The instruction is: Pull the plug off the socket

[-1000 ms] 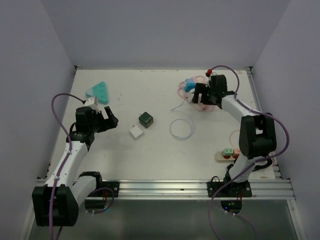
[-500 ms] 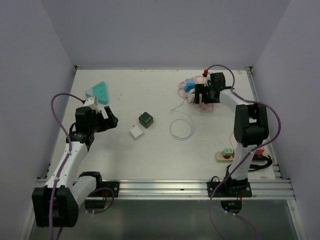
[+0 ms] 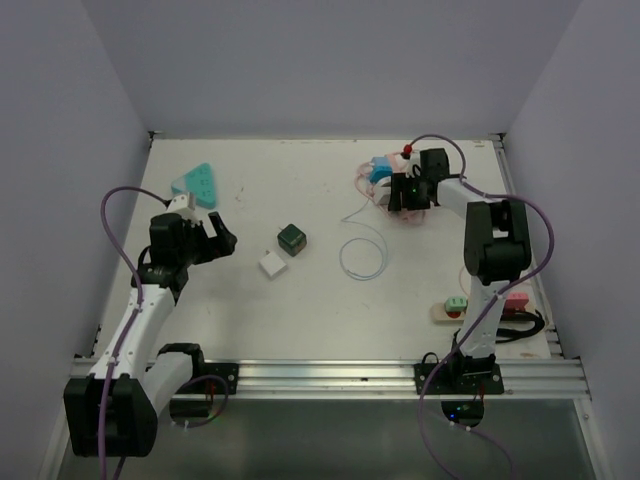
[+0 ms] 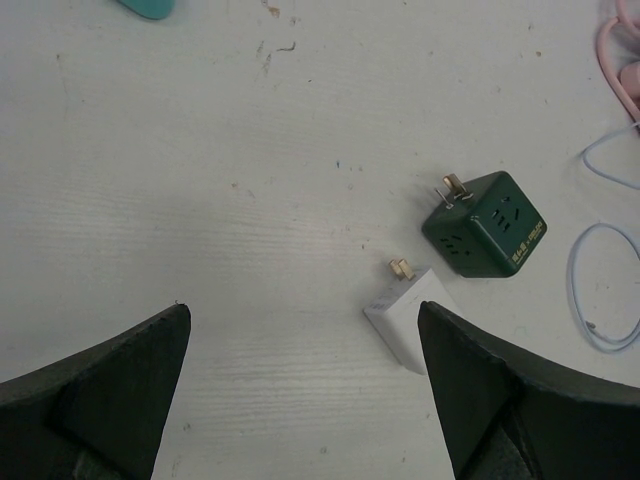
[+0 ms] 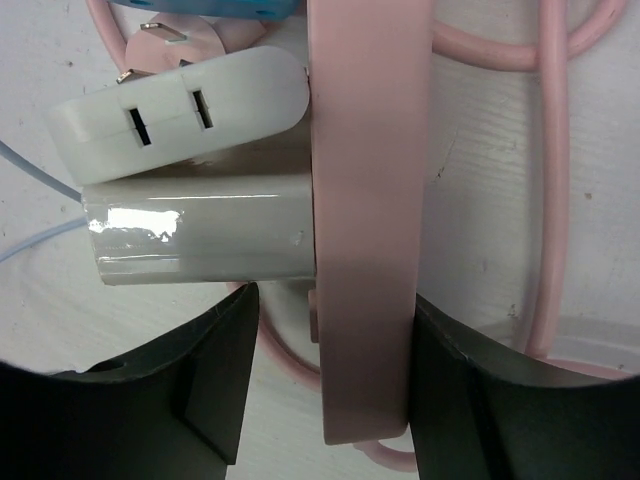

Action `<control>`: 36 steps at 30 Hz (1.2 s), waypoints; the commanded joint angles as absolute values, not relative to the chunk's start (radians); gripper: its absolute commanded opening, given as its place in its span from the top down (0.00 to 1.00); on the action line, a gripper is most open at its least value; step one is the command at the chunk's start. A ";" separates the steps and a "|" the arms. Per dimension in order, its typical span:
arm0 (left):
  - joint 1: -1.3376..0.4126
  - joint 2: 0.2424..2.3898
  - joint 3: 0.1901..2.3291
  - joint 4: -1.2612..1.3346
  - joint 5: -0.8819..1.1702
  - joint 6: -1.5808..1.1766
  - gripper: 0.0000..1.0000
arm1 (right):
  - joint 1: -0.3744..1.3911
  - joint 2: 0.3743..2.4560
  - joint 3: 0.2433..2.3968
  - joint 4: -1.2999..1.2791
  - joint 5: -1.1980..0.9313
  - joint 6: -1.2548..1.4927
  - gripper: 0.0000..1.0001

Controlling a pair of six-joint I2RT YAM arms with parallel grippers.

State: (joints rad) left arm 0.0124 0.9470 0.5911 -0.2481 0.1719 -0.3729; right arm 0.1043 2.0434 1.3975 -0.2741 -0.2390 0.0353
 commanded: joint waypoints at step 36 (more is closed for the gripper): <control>-0.549 1.026 0.781 -0.017 0.215 -0.551 0.05 | 0.302 1.278 0.944 -0.359 -0.205 0.388 1.00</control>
State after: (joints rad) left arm -0.4595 0.9821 0.7109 -0.1204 0.2531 -0.4866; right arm 0.3004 1.3598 0.9546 -0.4530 -0.1352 0.3111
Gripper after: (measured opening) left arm 0.945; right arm 0.349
